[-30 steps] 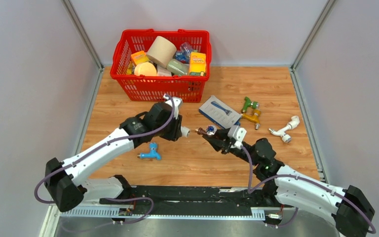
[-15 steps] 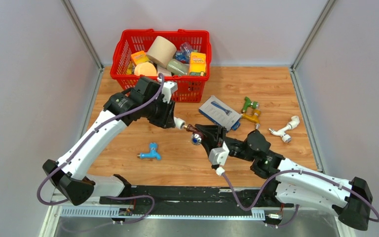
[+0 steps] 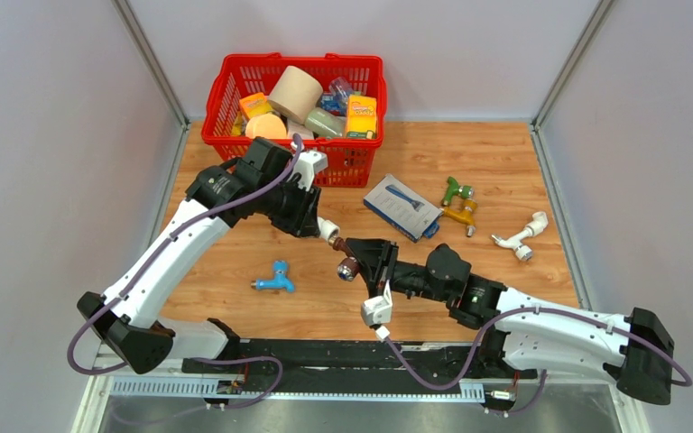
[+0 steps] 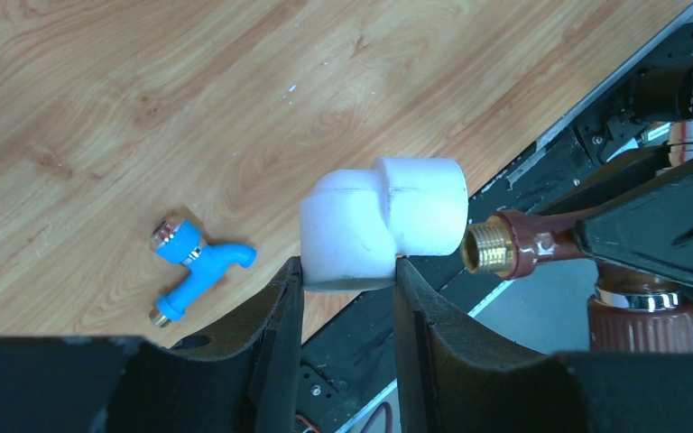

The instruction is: Install the water faucets

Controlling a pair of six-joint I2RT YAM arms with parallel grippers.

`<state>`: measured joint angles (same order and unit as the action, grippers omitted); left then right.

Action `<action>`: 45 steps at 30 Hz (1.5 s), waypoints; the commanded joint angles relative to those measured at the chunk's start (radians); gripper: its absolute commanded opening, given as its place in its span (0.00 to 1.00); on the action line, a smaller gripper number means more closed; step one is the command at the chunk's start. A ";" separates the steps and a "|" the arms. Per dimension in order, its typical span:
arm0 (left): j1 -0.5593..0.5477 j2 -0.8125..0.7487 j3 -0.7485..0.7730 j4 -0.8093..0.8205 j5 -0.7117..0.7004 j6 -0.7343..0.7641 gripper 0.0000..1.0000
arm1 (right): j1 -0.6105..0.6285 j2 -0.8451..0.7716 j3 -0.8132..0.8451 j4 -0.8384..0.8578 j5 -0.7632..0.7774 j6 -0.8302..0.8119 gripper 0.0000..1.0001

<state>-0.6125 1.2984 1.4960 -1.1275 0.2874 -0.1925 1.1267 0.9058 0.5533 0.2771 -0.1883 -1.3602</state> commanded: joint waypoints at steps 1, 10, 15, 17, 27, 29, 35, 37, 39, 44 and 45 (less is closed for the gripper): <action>0.005 -0.013 0.043 0.001 0.033 0.027 0.00 | 0.013 0.011 -0.004 0.010 0.049 -0.089 0.00; 0.005 -0.030 0.038 0.008 0.052 0.015 0.00 | 0.015 0.016 -0.035 0.063 0.107 -0.123 0.00; 0.005 -0.034 0.029 0.012 0.052 0.001 0.00 | 0.015 0.013 -0.046 0.117 0.107 -0.111 0.00; 0.005 -0.034 0.021 0.015 0.044 -0.007 0.00 | 0.013 0.012 -0.039 0.129 0.104 -0.106 0.00; 0.005 -0.048 -0.002 0.054 0.064 -0.047 0.00 | 0.016 0.028 -0.038 0.168 0.105 -0.105 0.00; 0.003 -0.051 -0.003 0.055 0.068 -0.048 0.00 | 0.018 0.030 -0.038 0.168 0.105 -0.105 0.00; 0.003 -0.054 -0.014 0.057 0.072 -0.051 0.00 | 0.022 0.042 -0.033 0.178 0.101 -0.106 0.00; 0.003 -0.054 -0.020 0.060 0.078 -0.054 0.00 | 0.024 0.050 -0.033 0.186 0.102 -0.112 0.00; 0.003 -0.059 -0.020 0.064 0.082 -0.056 0.00 | 0.025 0.057 -0.032 0.185 0.105 -0.112 0.00; 0.002 -0.077 -0.022 0.074 0.084 -0.061 0.00 | 0.025 0.061 -0.020 0.157 0.115 -0.076 0.00; 0.003 -0.079 -0.023 0.075 0.087 -0.061 0.00 | 0.027 0.062 -0.013 0.149 0.116 -0.062 0.00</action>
<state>-0.6060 1.2675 1.4708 -1.1027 0.3172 -0.2295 1.1446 0.9627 0.5045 0.4034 -0.0868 -1.4567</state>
